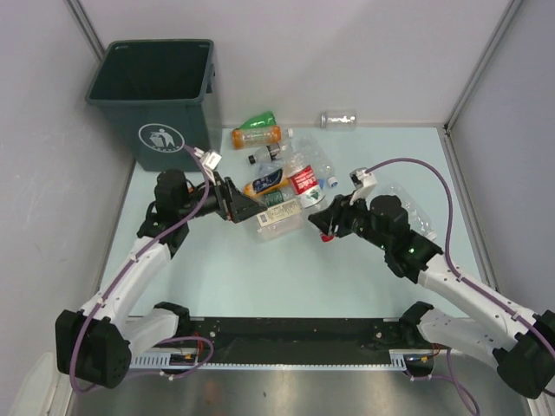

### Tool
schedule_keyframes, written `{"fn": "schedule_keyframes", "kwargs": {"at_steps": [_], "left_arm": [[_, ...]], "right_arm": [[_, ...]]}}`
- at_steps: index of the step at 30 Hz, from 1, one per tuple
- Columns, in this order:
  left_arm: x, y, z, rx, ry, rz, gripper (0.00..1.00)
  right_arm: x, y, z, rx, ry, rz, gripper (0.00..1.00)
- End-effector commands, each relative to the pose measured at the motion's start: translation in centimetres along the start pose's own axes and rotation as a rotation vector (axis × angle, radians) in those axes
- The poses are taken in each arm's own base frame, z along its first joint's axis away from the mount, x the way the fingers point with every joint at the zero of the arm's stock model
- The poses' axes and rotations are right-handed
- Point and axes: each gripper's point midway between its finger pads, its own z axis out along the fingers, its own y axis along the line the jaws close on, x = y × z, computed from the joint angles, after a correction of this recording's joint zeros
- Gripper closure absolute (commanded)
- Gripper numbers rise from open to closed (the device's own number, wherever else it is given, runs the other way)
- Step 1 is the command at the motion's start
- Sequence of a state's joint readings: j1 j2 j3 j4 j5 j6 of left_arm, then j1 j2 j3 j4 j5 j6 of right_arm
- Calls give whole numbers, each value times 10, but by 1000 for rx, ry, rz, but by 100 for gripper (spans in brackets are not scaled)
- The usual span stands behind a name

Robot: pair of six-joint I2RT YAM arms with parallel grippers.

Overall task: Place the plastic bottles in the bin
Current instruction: Pick up the plastic bottle at the center of the board, then place the plastic bottle in the trash bin.

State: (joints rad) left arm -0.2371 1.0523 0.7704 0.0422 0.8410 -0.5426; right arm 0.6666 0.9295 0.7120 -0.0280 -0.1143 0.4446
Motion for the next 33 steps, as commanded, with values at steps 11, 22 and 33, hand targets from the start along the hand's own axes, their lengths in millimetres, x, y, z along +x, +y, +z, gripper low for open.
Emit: {"fn": "schedule_keyframes", "kwargs": {"at_steps": [11, 22, 33], "left_arm": [[-10, -68, -4, 205, -98, 193, 0], [-9, -53, 1, 129, -86, 169, 49], [-42, -24, -10, -158, -139, 252, 63]], "right_arm": [[-4, 138, 15, -407, -35, 3, 70], [4, 140, 21, -379, -11, 21, 43], [18, 122, 14, -294, 48, -4, 0]]}}
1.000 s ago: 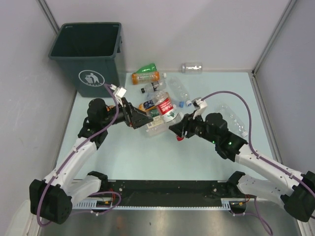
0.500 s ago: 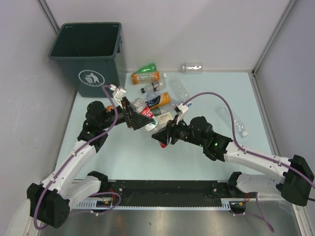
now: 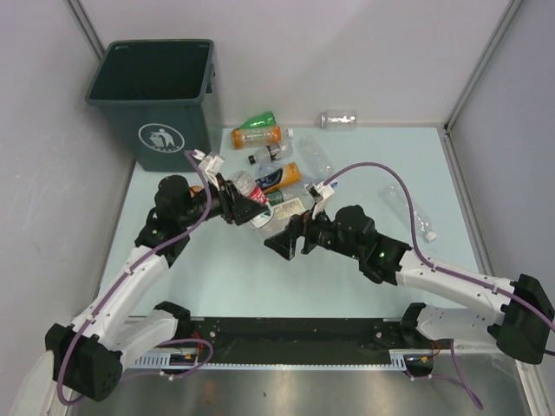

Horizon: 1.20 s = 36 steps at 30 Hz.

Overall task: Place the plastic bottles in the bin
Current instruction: Place the plastic bottle in the trash bin.

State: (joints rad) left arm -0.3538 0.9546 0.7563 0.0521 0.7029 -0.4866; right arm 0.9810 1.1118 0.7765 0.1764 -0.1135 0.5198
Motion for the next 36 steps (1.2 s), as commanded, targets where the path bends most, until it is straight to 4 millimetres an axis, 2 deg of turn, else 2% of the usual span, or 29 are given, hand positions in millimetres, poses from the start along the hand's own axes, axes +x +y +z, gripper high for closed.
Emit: {"fn": "schedule_keyframes", "kwargs": {"at_steps": [1, 4, 5, 6, 8, 9, 11, 12, 13, 14, 16, 17, 18, 19, 21, 22, 24, 25, 26, 27, 28, 29, 30, 31, 32, 34, 35, 36], "left_arm": [[-48, 16, -13, -214, -79, 142, 63], [-74, 34, -23, -376, -121, 169, 62], [-80, 40, -24, -413, -129, 173, 62], [-96, 46, -31, -492, -169, 180, 62], [-111, 54, -35, -556, -196, 199, 62], [-131, 55, -42, -609, -246, 215, 61], [-150, 60, -45, -661, -282, 247, 58], [-180, 57, -57, -716, -362, 282, 55], [-192, 65, -58, -762, -368, 311, 55], [-221, 54, -68, -786, -436, 331, 55], [-245, 63, -74, -857, -488, 338, 55], [-268, 54, -83, -866, -558, 349, 55], [-278, 53, -86, -875, -586, 355, 55], [-286, 61, -86, -907, -609, 349, 55], [-316, 51, -99, -920, -715, 364, 55], [-323, 57, -97, -938, -727, 365, 55], [-348, 48, -112, -979, -820, 383, 57], [-354, 55, -111, -1005, -831, 382, 59], [-363, 57, -121, -1056, -876, 377, 60], [-377, 49, -132, -1078, -921, 392, 59], [-381, 60, -128, -1109, -919, 390, 58], [-393, 56, -141, -1142, -970, 389, 58], [-397, 60, -143, -1165, -977, 393, 57], [-398, 73, -139, -1195, -968, 390, 56], [-407, 71, -146, -1202, -1015, 399, 55], [-409, 88, -147, -1266, -1025, 404, 52], [-415, 90, -153, -1283, -1063, 411, 50], [-412, 107, -154, -1343, -1071, 382, 42]], "right_arm": [[-21, 8, -13, 25, -42, -11, 0], [-16, -4, -23, 98, -27, -8, 0], [-22, -9, -25, 137, -55, -8, 0], [-11, -19, -29, 179, -13, -8, 0], [-9, -28, -34, 228, -13, -9, 0], [-4, -33, -38, 255, 6, -9, 0], [0, -40, -43, 294, 11, -3, 0], [3, -44, -49, 312, 22, -2, 0], [8, -48, -52, 330, 32, 3, 0], [10, -50, -55, 343, 31, 9, 0], [11, -55, -65, 366, 19, 18, 0], [15, -58, -69, 373, 20, 23, 0], [13, -55, -75, 366, 8, 31, 0], [13, -57, -78, 372, -2, 32, 0], [14, -58, -85, 376, -11, 36, 0], [14, -60, -87, 383, -15, 37, 0], [15, -62, -91, 396, -10, 37, 0], [15, -63, -94, 403, -15, 36, 0], [15, -63, -95, 407, -16, 37, 0], [16, -65, -96, 412, -10, 36, 0], [16, -65, -97, 415, -11, 35, 0], [18, -67, -98, 424, -5, 32, 0], [18, -68, -99, 429, -3, 32, 0], [18, -70, -100, 439, -5, 33, 0], [19, -70, -101, 444, -1, 34, 0], [19, -72, -103, 455, -5, 34, 0], [19, -73, -105, 461, -5, 36, 0], [19, -74, -105, 464, -5, 35, 0]]}}
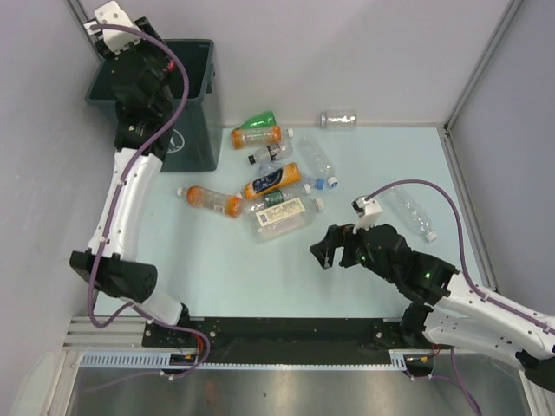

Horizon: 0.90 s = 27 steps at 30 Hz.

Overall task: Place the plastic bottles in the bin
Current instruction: Place the plastic bottle in the trash bin.

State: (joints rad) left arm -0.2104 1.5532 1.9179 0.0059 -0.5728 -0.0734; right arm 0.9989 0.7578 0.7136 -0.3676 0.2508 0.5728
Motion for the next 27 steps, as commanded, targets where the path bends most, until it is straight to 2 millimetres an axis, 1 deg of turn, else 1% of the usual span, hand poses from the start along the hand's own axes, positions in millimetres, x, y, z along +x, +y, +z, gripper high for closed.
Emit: {"fn": "schedule_keyframes", "kwargs": {"at_steps": [1, 2, 3, 4, 5, 6, 7, 8, 9, 11, 13, 16, 18, 19, 20, 22, 23, 24, 25, 26, 27], "left_arm": [[-10, 29, 27, -187, -108, 9, 40], [-17, 31, 33, -193, -117, 34, 39], [2, 29, 45, -199, -87, 67, 35], [6, 30, 50, -208, -77, 79, 33], [2, 34, 55, -218, -78, 89, 29], [16, 35, 62, -225, -56, 110, 17], [17, 39, 63, -240, -52, 106, 12], [23, 45, 65, -247, -33, 114, 8], [27, 46, 66, -250, -25, 80, 1], [38, 47, 68, -222, 15, 83, 0], [40, 46, 68, -205, 31, 73, 0], [37, 44, 65, -181, 41, 72, 0], [31, 37, 61, -138, 46, 57, 0], [32, 35, 58, -118, 62, 58, 0], [27, 27, 54, -69, 68, 40, 0], [28, 21, 47, -22, 93, 28, 0], [26, 15, 39, 27, 106, 6, 0], [27, 13, 34, 43, 119, -6, 0], [41, 11, 29, 64, 162, -6, 0], [32, 10, 19, 84, 162, -39, 0], [36, 3, 12, 132, 186, -51, 0]], "right_arm": [[-3, -9, -4, 42, -25, 10, 0], [-3, -9, -4, 46, -25, 9, 0], [-2, -11, -3, 53, -23, 4, 1], [-4, -13, -3, 63, -32, 8, 0], [-4, -14, -3, 68, -34, 5, 0], [-5, -14, -2, 73, -38, 7, 0], [-6, -15, -1, 79, -42, 3, 0], [-7, -15, -1, 79, -45, 4, 0], [-6, -15, 0, 81, -41, 4, 0], [-6, -16, 0, 83, -39, 9, 0], [-2, -17, 3, 90, -26, 11, 0], [0, -20, 6, 106, -16, 22, 0], [0, -22, 7, 121, -20, 33, 0], [0, -24, 7, 130, -18, 42, 0], [1, -26, 8, 140, -17, 47, 0], [1, -33, 7, 176, -24, 68, 0], [1, -36, 7, 189, -27, 76, 0], [-2, -40, 6, 214, -43, 89, 0], [-1, -46, 5, 238, -42, 98, 0], [-2, -50, 4, 257, -51, 120, 0], [-3, -54, 3, 278, -59, 130, 0]]}}
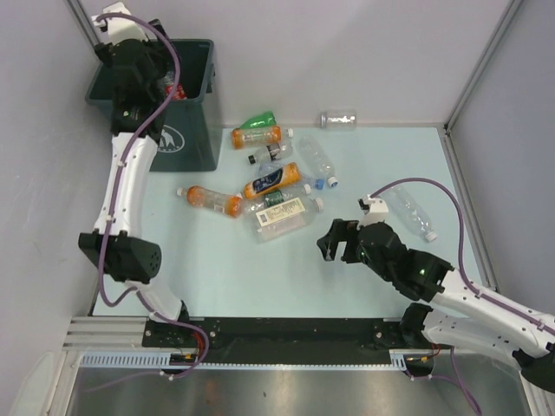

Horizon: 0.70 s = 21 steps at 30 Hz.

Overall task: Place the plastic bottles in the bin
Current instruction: Place the plastic bottle in the trash bin, then pick up the plastic bottle at the center of the board.

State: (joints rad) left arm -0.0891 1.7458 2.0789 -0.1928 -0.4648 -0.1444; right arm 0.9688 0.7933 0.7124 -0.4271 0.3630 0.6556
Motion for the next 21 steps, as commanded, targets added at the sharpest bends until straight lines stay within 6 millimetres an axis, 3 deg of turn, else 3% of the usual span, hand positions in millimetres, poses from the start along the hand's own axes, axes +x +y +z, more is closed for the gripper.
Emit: {"fn": "schedule_keyframes", "kwargs": {"at_steps": [1, 2, 3, 4, 5, 6, 7, 8, 9, 10, 12, 13, 15, 16, 21], "left_arm": [[-12, -19, -48, 192, 57, -99, 0], [-17, -19, -61, 217, 61, -130, 0], [-6, -27, -70, 273, 103, -135, 0], [19, -27, -75, 288, 164, -132, 0], [15, -28, -89, 318, 170, -162, 0], [24, -29, -97, 342, 198, -167, 0], [52, -32, -107, 387, 266, -159, 0], [48, -30, -120, 406, 263, -170, 0], [56, -33, -129, 443, 288, -171, 0], [82, -34, -140, 479, 352, -165, 0], [92, -35, -159, 540, 383, -160, 0], [113, -37, -172, 588, 440, -150, 0], [126, -40, -191, 645, 478, -140, 0], [147, -40, -202, 665, 521, -121, 0], [174, -40, -228, 706, 580, -76, 0]], "right_arm": [[-6, -27, -1, 130, -44, 78, 0], [-7, -32, -2, 149, -50, 102, 0], [-9, -37, -2, 172, -60, 116, 0], [-8, -42, -3, 196, -57, 124, 0], [-8, -48, -3, 221, -61, 143, 0], [-10, -53, -4, 241, -68, 151, 0], [-8, -59, -4, 261, -62, 153, 0], [-10, -64, -4, 281, -66, 164, 0], [-10, -67, -5, 292, -66, 178, 0], [-8, -72, -6, 313, -61, 181, 0], [-13, -83, -8, 355, -84, 217, 0], [-13, -90, -10, 380, -89, 227, 0], [-21, -104, -13, 435, -125, 259, 0], [-23, -110, -13, 453, -137, 263, 0], [-40, -132, -13, 512, -180, 283, 0]]}}
